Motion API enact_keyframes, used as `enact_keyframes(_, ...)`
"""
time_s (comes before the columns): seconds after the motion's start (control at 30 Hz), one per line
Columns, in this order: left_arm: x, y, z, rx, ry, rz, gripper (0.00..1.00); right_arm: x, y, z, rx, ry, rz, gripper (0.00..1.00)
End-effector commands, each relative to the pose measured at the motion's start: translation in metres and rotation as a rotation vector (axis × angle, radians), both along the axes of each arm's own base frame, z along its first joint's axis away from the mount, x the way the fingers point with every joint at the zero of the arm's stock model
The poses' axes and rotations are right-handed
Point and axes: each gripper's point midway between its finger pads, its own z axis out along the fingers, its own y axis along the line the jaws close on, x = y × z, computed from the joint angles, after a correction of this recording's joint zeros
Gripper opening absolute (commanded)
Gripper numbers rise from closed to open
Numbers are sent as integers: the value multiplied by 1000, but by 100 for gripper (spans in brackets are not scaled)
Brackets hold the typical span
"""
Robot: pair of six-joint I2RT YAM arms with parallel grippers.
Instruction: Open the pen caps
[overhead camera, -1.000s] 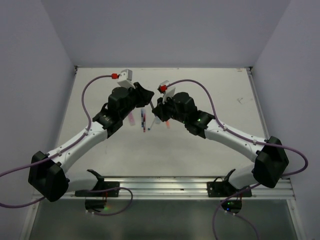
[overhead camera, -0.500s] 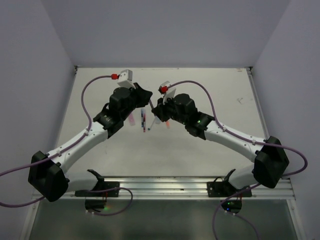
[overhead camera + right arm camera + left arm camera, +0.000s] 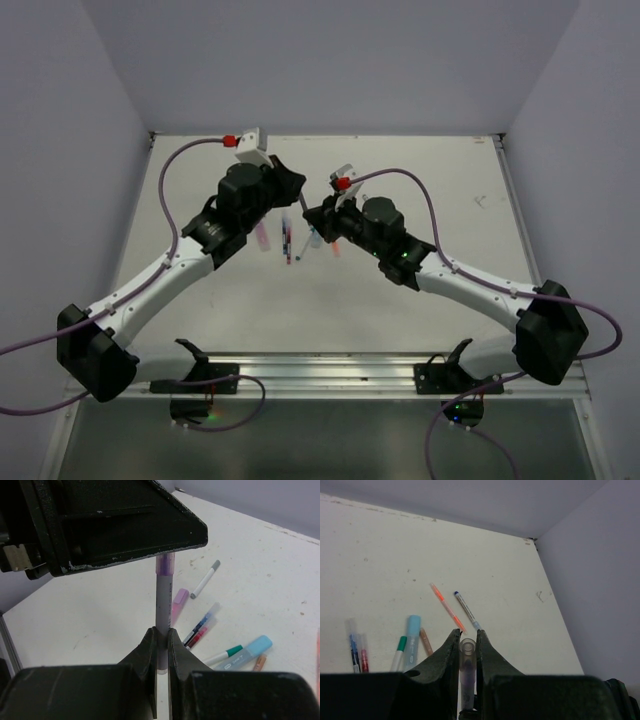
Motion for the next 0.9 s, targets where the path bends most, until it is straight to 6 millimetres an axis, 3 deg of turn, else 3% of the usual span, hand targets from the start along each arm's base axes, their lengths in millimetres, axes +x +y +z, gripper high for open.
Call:
enact_keyframes(0.0, 15, 38, 156, -261, -371, 188, 0, -44, -15, -107, -259, 246, 83, 0)
enact_keyframes(0.53, 19, 78, 209, -291, -481, 288, 0, -64, -29, -156, -350, 335, 106, 0)
enact_keyframes(0.87, 22, 104, 235, -318, -541, 342, 0, -77, -33, -173, -364, 389, 138, 0)
